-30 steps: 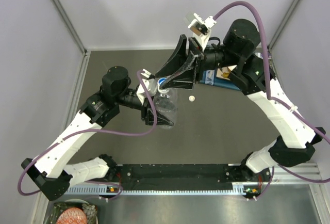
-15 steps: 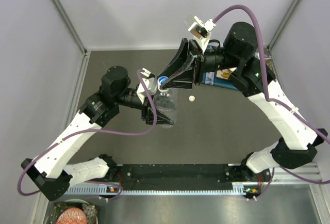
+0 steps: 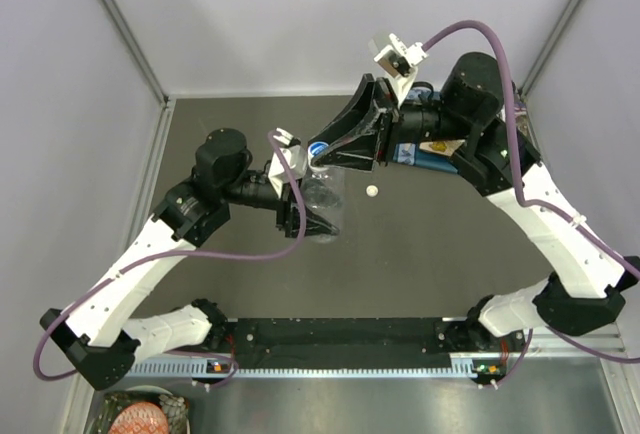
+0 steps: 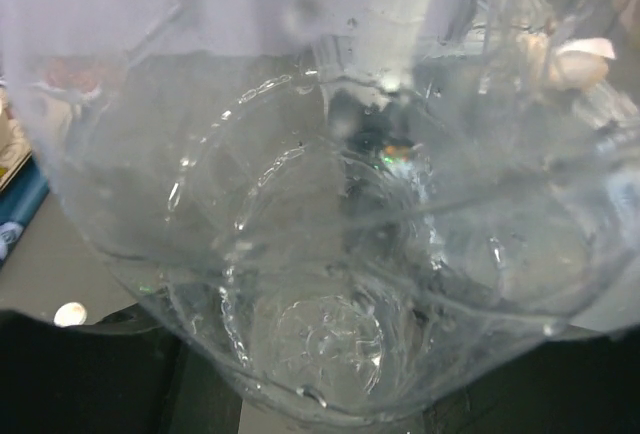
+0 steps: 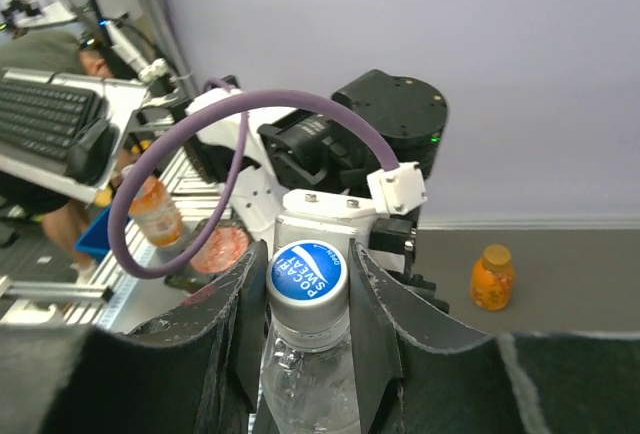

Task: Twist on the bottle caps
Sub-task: Screw the bottle cap onto the plastic bottle.

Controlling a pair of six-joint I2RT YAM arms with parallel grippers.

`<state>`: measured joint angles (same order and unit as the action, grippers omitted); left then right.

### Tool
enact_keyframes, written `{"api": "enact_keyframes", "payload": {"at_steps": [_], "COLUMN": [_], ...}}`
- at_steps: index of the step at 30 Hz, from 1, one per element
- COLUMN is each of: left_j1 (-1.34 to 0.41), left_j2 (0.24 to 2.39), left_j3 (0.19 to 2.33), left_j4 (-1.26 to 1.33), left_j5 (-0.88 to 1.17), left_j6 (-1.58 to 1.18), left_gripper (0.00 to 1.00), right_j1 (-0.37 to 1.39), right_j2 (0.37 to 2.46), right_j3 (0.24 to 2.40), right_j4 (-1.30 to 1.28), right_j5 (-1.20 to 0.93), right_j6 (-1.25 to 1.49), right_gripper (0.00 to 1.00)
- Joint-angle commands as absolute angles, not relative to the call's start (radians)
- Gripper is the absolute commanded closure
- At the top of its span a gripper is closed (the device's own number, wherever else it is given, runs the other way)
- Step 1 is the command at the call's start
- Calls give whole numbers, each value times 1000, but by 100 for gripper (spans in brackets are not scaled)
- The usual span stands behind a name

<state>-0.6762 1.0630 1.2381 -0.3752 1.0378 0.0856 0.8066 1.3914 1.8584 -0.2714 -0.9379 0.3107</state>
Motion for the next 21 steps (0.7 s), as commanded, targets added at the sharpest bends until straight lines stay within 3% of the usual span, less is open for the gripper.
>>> {"api": "enact_keyframes", "payload": {"at_steps": [1,6,12,21], "left_j1": [-657,-638,-621,-611], "left_j2": [1026,1037,1034,1034], "left_j3": [1325,1384,1408,1405], "left_j4": [-268,-287,-299,-348], "left_j5": [915,703,496,261], "left_j6": [40,28,5,18], "left_gripper": [100,100,100,100], "right_j1": [798,798,888,1121], "right_j2": [1348,1313,1282,1419], "right_j3": [1769,1643,1548,1739], "right_j4": [-310,-258,-242,-382], "right_j5": [-800,-600,-193,381], "right_j6": [282,342,332,311], "right_gripper": [100,100,100,100]}}
